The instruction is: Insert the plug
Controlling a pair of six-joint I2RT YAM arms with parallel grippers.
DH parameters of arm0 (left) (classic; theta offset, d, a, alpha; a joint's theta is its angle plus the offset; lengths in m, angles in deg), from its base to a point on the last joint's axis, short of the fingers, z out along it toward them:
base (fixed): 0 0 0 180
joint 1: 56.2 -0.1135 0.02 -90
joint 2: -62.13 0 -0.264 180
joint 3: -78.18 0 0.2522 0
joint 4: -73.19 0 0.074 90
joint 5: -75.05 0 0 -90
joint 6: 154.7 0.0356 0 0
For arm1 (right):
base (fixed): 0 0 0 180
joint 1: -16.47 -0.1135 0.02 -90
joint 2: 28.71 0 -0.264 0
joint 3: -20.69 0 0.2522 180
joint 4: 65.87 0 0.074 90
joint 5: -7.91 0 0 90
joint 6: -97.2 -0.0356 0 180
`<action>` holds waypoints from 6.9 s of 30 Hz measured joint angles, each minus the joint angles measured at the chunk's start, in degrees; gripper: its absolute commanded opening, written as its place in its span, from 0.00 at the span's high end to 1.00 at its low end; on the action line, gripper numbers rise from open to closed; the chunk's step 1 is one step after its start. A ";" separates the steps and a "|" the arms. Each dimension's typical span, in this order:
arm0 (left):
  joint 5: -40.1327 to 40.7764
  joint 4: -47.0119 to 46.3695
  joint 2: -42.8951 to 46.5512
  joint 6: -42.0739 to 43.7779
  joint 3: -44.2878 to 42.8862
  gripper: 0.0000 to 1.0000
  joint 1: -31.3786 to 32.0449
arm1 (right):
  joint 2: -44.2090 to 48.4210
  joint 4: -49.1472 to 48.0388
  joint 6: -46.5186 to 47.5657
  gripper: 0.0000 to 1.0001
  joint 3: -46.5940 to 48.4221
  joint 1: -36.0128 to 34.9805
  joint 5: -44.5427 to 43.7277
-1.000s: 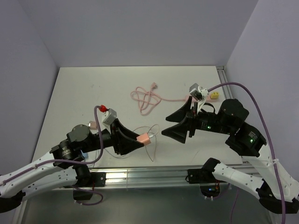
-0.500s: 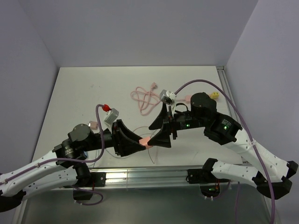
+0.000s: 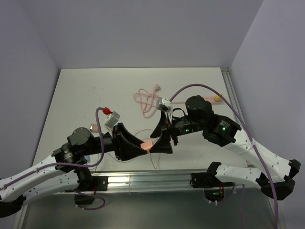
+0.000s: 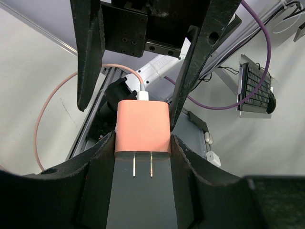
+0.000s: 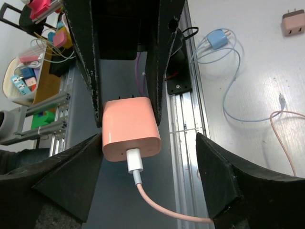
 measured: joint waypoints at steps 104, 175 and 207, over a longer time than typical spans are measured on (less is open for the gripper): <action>2.82 -0.24 3.58 9.01 2.75 0.00 -0.11 | -7.23 7.61 2.08 1.00 3.30 6.19 11.93; 37.86 14.14 14.27 -0.15 2.86 0.00 -0.07 | -13.64 15.30 25.29 1.00 5.09 8.46 -32.39; 34.36 19.34 17.68 1.44 5.57 0.00 -0.07 | -37.00 17.97 46.73 1.00 15.87 42.82 -56.06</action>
